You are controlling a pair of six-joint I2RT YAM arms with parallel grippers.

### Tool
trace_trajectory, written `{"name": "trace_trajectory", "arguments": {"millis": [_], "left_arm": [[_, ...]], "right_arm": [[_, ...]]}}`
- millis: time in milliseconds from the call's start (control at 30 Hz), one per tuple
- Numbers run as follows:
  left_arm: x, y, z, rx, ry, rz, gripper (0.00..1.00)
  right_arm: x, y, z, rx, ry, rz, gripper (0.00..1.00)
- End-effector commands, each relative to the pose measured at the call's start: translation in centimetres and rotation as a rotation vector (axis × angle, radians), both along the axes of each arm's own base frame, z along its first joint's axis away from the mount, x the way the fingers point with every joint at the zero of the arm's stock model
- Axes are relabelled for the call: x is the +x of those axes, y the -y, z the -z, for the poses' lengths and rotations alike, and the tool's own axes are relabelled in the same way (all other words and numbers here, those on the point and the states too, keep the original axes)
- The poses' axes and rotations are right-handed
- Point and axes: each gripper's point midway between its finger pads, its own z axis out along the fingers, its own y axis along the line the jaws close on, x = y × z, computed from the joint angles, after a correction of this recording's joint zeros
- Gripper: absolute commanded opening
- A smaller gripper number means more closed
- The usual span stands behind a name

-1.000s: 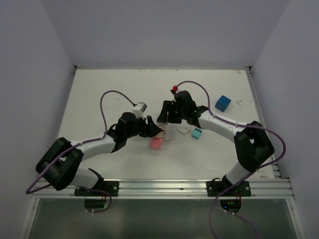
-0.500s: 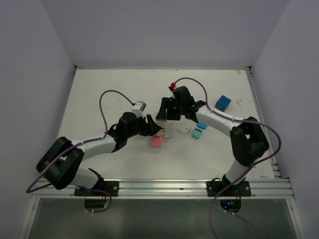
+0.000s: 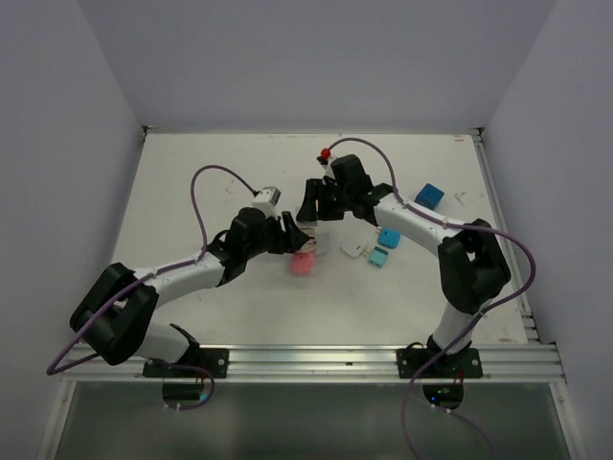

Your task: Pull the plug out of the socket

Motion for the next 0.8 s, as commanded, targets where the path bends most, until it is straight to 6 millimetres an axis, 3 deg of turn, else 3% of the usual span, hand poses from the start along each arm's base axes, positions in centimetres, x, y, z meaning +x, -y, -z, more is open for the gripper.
{"name": "trace_trajectory", "arguments": {"millis": [0,267,533,600,767], "left_arm": [[-13.1,-2.6,9.4,0.234,-0.472,0.281,0.0],[-13.9,-3.2,10.5,0.245,-0.507,0.277,0.0],[-14.6,-3.4,11.1,0.249,-0.526,0.289,0.0],[-14.8,-3.5,11.3,0.243,-0.529,0.289,0.0],[-15.2,-3.5,11.8,0.244,-0.546,0.296,0.0]], "right_arm": [[12.6,4.9,-20.7,0.267,0.673,0.34,0.0],[13.0,6.1,-24.5,0.284,0.758,0.357,0.0],[13.7,8.6,-24.6,0.283,0.734,0.471,0.0],[13.5,8.9,-25.8,0.305,0.784,0.483,0.0],[13.5,8.1,-27.8,0.308,0.845,0.417,0.0]]}}
